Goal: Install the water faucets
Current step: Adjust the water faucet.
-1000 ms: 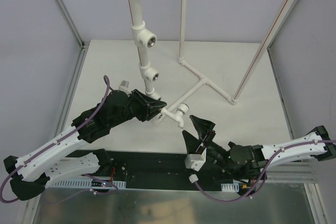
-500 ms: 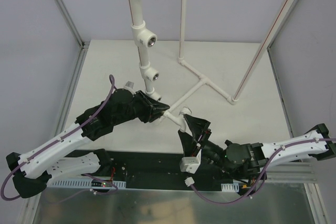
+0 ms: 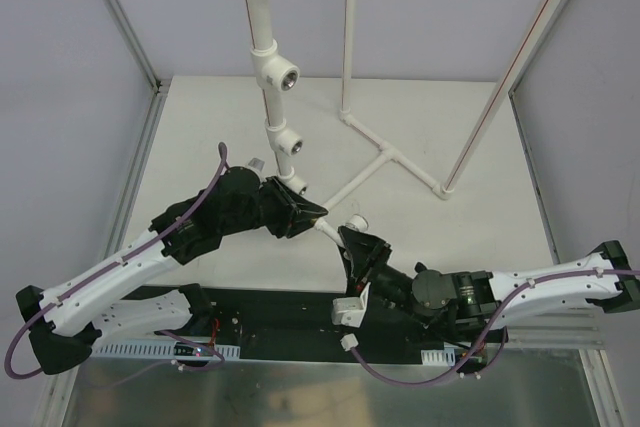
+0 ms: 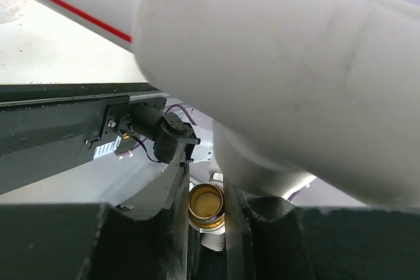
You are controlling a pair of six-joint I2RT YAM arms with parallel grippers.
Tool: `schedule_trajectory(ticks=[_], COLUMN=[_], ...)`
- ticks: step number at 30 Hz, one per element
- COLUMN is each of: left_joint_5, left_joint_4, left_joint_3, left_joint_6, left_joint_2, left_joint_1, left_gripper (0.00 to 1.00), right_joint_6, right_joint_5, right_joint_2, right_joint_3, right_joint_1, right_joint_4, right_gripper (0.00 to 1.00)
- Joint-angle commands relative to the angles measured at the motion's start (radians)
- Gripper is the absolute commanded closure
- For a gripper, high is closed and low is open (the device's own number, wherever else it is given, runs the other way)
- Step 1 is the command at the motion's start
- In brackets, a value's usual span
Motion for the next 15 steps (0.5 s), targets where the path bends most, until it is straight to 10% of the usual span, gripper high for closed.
schedule_trajectory(ticks=[1,3,10,15], left_joint_5=[0.049,0.06,0.042,-0.081], left_joint_4=[0.015,0.019,0.038,0.086], left_joint_3=[0.049,0.052,0.044,-0.032], left_joint_6=[0.005,0.006,0.055,0.097], left_joint_2=[0.005,0.008,-0.011,-0.098], left_joint_1=[0.001,0.0,0.001,0.0], left_gripper=[1.0,1.0,0.19,0.08], right_joint_6=[0.007,0.024,0.272,0.582], right_joint_5=[-0.005,0.014,-0.009,-0.045], right_joint_2=[0.028,0.032,-0.012,-0.09], right_joint_3=[0.041,0.037,0.047,0.005], right_joint_1=[-0.016,-0.017,-0.016,-0.014], right_joint_4=[0.018,0.019,0.027,0.142], right_gripper=[0.71,0.98,1.0,1.0])
